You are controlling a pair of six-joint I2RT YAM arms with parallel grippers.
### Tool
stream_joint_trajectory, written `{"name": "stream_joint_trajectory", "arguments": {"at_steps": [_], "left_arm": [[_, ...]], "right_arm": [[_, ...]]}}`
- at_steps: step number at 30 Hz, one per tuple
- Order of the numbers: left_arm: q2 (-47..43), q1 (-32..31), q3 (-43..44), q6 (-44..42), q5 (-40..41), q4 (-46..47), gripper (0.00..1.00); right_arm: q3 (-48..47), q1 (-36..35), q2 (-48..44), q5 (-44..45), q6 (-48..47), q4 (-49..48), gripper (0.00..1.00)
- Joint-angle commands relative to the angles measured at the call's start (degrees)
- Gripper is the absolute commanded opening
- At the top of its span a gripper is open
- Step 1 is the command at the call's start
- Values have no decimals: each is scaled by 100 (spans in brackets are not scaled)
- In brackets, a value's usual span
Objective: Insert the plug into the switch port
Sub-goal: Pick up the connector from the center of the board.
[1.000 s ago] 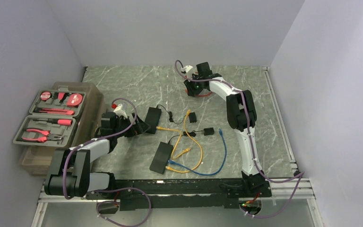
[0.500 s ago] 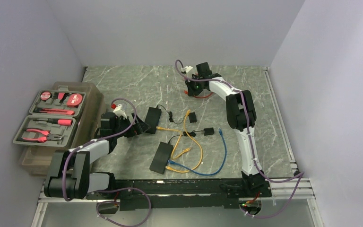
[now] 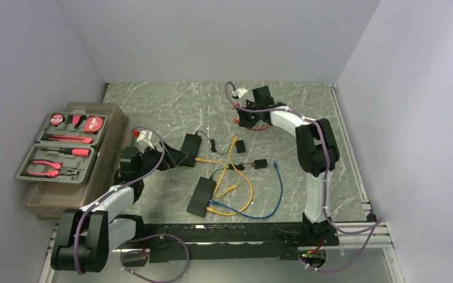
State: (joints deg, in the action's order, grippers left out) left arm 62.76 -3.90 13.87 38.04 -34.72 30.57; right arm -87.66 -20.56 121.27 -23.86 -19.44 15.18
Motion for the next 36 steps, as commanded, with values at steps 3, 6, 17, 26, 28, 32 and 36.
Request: {"name": "stream_joint_trajectory", "arguments": {"at_steps": [3, 6, 17, 26, 28, 32, 36], "left_arm": [[-89, 21, -236, 1318, -813, 1500, 99], [-250, 21, -275, 1684, -1116, 1634, 99], [-1745, 4, 624, 1565, -2029, -902, 99], [-2357, 5, 1575, 1079, -2345, -2850, 99], [-2381, 5, 1715, 1195, -2497, -2941, 99], [-2387, 5, 1940, 1409, -2718, -3184, 99], [-2443, 3, 2185, 1350, -2870, -3534, 99]], "right_arm": [[1122, -234, -1794, 377, -76, -1085, 0], [1584, -461, -2441, 756, -185, -1181, 0], [3165, -1893, -4748, 2272, -944, -1707, 0], [4148, -3167, -5967, 3402, -1727, -2186, 0], [4380, -3437, -6196, 3610, -1930, -2380, 0], [4885, -3950, -6572, 3924, -2418, -3008, 0], [5159, -4389, -6693, 4349, -2911, -3521, 0]]}}
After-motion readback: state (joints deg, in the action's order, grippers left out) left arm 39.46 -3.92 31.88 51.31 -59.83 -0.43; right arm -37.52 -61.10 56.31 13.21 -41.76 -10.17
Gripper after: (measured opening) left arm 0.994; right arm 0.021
